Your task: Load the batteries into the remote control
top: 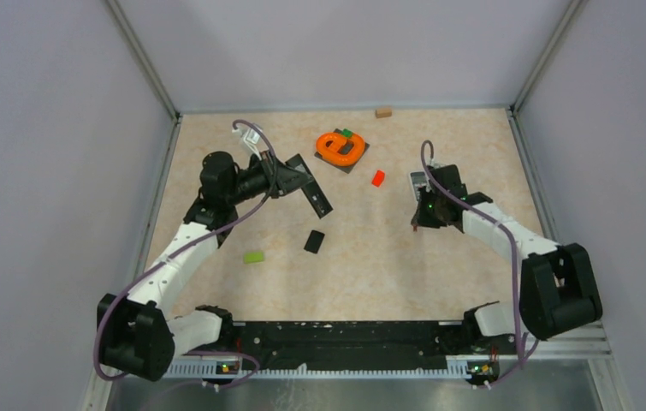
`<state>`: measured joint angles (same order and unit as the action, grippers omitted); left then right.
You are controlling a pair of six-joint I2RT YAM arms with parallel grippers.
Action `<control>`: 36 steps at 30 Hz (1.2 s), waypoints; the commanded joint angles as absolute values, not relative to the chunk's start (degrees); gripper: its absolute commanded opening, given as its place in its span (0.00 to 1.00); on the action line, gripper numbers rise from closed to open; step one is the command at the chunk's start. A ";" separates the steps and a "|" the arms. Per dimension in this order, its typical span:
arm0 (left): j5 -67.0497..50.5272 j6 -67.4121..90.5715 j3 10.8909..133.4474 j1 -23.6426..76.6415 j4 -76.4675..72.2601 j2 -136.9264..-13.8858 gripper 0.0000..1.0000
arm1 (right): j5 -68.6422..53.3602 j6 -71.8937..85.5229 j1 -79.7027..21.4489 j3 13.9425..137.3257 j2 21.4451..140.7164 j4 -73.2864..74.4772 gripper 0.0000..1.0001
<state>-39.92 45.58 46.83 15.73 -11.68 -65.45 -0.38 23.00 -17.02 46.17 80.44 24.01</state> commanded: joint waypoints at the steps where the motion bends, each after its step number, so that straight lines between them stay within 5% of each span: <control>1: -44.50 50.26 47.64 15.88 -18.41 -68.21 0.00 | -7.02 22.79 -23.28 51.60 72.94 18.61 0.00; 10: -47.57 58.25 46.50 16.60 -23.48 -73.82 0.00 | -8.92 27.17 -38.58 60.95 69.09 11.94 0.00; 36: -46.69 59.62 47.02 17.38 -22.20 -77.57 0.00 | -0.59 20.55 -50.05 71.15 76.82 19.29 0.07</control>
<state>-46.63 60.12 46.50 17.26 -19.77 -77.21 -2.17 22.04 -49.15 67.07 76.69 19.86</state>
